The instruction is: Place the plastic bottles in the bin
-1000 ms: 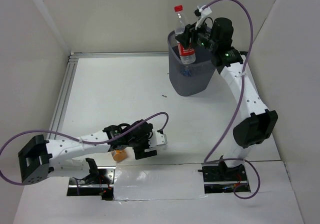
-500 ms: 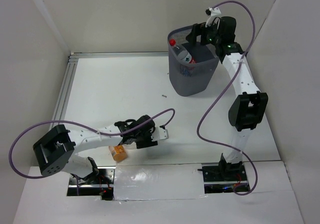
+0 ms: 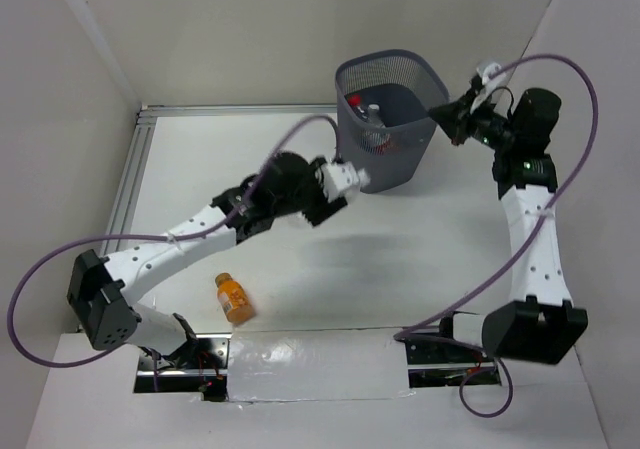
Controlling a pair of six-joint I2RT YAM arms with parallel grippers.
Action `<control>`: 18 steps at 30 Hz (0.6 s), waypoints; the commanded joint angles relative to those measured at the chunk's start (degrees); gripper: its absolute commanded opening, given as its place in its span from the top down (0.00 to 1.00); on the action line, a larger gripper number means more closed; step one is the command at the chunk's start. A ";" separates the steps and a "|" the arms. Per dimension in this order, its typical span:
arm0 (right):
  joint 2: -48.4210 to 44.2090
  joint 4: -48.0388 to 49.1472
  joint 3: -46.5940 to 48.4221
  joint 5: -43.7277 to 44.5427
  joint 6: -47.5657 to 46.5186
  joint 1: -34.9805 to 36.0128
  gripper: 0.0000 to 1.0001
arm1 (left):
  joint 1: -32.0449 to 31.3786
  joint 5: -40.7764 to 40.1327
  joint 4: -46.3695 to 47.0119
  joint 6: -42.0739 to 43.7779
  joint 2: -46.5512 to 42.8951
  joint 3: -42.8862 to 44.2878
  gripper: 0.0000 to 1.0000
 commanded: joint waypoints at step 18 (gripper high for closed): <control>-25.94 -26.14 -28.62 -10.17 -32.79 -3.55 0.25 | 10.30 1.83 41.95 -32.44 49.00 69.11 0.17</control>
